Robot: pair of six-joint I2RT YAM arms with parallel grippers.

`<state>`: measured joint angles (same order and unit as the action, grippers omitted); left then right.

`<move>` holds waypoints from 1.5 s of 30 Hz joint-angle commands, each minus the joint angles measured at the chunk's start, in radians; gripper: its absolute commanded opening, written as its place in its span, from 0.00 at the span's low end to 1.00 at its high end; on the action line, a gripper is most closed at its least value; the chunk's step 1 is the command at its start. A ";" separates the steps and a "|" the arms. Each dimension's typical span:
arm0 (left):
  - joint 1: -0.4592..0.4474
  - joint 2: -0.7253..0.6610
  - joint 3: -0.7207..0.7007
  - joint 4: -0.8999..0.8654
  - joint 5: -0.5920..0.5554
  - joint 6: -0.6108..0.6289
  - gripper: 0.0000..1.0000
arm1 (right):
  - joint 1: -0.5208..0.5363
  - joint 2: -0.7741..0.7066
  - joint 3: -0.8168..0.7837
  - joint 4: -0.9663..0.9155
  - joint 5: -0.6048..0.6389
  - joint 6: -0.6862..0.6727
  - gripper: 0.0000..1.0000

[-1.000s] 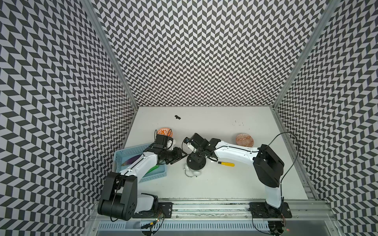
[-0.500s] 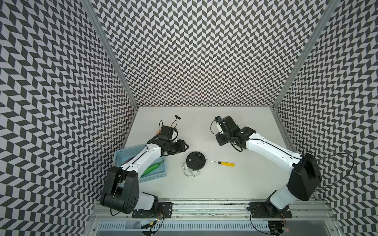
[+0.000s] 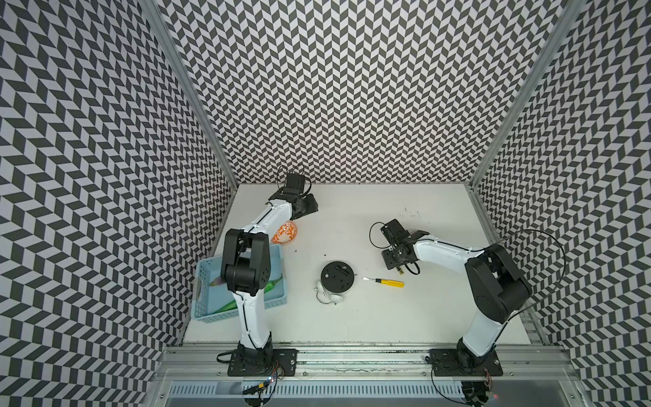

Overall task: Remove the battery from the alarm
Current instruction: Remove the battery from the alarm, then move the cover to the center of the board.

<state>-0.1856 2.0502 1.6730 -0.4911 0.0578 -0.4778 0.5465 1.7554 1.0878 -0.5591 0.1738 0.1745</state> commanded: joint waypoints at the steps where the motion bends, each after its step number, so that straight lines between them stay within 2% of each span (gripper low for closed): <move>1: 0.030 0.118 0.157 -0.047 -0.098 -0.023 0.42 | -0.006 -0.114 0.005 0.067 -0.046 0.016 0.67; 4: 0.046 0.250 0.317 -0.084 -0.131 -0.034 0.36 | -0.009 -0.156 -0.001 0.073 -0.063 0.017 0.71; 8: 0.055 0.393 0.492 -0.134 -0.129 -0.037 0.34 | -0.011 -0.178 -0.002 0.059 -0.073 0.016 0.72; 12: 0.062 0.466 0.536 -0.120 -0.130 -0.037 0.33 | -0.011 -0.204 -0.014 0.065 -0.102 0.022 0.73; 20: 0.067 0.521 0.547 -0.077 -0.100 -0.026 0.31 | -0.011 -0.230 -0.044 0.065 -0.154 0.026 0.73; 34: 0.044 0.501 0.423 -0.089 -0.128 0.054 0.10 | -0.012 -0.271 -0.089 0.061 -0.160 0.048 0.72; 40: -0.005 0.375 0.239 -0.083 -0.124 0.136 0.11 | -0.013 -0.293 -0.098 0.055 -0.152 0.045 0.72; 45: -0.088 0.237 0.047 -0.066 -0.106 0.185 0.12 | -0.013 -0.300 -0.098 0.055 -0.152 0.041 0.72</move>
<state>-0.2134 2.3264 1.8080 -0.4728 -0.0738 -0.3542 0.5385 1.4792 0.9974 -0.5232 0.0216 0.2108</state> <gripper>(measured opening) 0.124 0.725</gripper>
